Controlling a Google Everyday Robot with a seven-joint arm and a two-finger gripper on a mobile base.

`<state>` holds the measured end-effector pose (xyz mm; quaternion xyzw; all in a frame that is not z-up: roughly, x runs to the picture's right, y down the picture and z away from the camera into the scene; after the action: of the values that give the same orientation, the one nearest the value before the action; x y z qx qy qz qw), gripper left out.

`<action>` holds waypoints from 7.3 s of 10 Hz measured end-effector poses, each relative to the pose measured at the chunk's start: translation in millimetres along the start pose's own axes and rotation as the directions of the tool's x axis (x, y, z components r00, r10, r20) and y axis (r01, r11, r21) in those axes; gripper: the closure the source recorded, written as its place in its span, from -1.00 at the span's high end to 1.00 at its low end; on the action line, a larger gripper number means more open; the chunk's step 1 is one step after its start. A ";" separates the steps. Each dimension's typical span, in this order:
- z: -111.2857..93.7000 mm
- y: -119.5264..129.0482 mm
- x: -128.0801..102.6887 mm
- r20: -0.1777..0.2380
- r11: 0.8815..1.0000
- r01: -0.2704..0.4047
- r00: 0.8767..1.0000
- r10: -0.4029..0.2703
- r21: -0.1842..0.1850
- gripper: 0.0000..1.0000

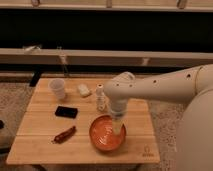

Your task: Knock the bottle over

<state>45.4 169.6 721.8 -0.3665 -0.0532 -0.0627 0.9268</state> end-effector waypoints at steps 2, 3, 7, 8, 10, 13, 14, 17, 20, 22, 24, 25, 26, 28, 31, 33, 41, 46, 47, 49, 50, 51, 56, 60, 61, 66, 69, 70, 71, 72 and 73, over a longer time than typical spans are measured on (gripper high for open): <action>0.0 0.0 0.0 0.000 1.000 0.000 1.000 0.000 0.000 0.41; 0.0 0.0 0.0 0.000 1.000 0.000 1.000 0.000 0.000 0.41; 0.0 0.0 0.0 0.000 1.000 0.000 1.000 0.000 0.000 0.41; 0.0 0.0 0.0 0.000 1.000 0.000 1.000 0.000 0.000 0.41; 0.0 0.0 0.0 0.000 1.000 0.000 1.000 0.000 0.000 0.41; -0.2 -0.1 0.0 0.001 1.000 -0.001 1.000 0.001 0.000 0.41; -0.4 -0.6 0.8 0.006 1.000 -0.008 1.000 0.008 0.004 0.41; -8.6 -22.0 14.8 0.045 0.996 -0.074 0.996 0.072 0.054 0.41; -31.1 -39.4 18.7 0.070 0.986 -0.097 0.994 0.088 0.136 0.41; -49.7 -58.4 16.9 0.085 0.976 -0.113 0.991 0.099 0.188 0.41; -65.7 -90.8 17.1 0.106 0.961 -0.148 0.986 0.126 0.235 0.41; -66.2 -101.6 13.1 0.103 0.957 -0.150 0.986 0.128 0.248 0.41; -67.5 -111.2 10.5 0.103 0.953 -0.152 0.986 0.129 0.262 0.41; -71.3 -130.0 8.2 0.095 0.946 -0.146 0.988 0.124 0.290 0.41; -75.8 -152.3 -6.4 0.083 0.941 -0.118 0.992 0.096 0.317 0.41; -76.1 -163.7 -15.5 0.073 0.942 -0.094 0.995 0.074 0.323 0.41; -65.9 -173.3 -59.0 0.025 0.955 0.007 1.000 -0.015 0.298 0.41; -57.6 -156.6 -62.7 -0.015 0.962 0.040 0.999 -0.037 0.272 0.41; -56.2 -155.0 -60.7 -0.018 0.962 0.036 0.999 -0.033 0.270 0.41; -54.6 -155.9 -61.1 -0.014 0.962 0.031 0.999 -0.029 0.271 0.41; -54.8 -157.6 -59.4 -0.006 0.961 0.024 1.000 -0.023 0.277 0.41; -55.6 -159.6 -57.6 0.013 0.958 0.009 1.000 -0.013 0.288 0.41; -64.8 -169.9 -54.0 0.088 0.940 -0.064 0.996 0.036 0.336 0.41; -62.6 -185.1 -46.5 0.130 0.942 -0.117 0.988 0.079 0.315 0.41; -58.4 -189.1 -44.0 0.133 0.946 -0.125 0.987 0.088 0.299 0.41; -40.3 -195.6 -36.5 0.104 0.965 -0.121 0.990 0.099 0.234 0.41; -35.2 -181.4 -42.0 0.051 0.975 -0.076 0.996 0.067 0.209 0.41; -34.8 -172.7 -42.6 0.034 0.978 -0.064 0.998 0.059 0.199 0.41; -34.0 -164.0 -45.3 0.012 0.981 -0.047 0.999 0.046 0.188 0.41; -32.9 -157.9 -48.5 -0.003 0.983 -0.034 0.999 0.035 0.178 0.41; -30.7 -150.7 -50.2 -0.018 0.986 -0.021 1.000 0.025 0.166 0.41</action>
<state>-25.9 43.4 793.7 -0.2884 -0.0449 -0.0510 0.9551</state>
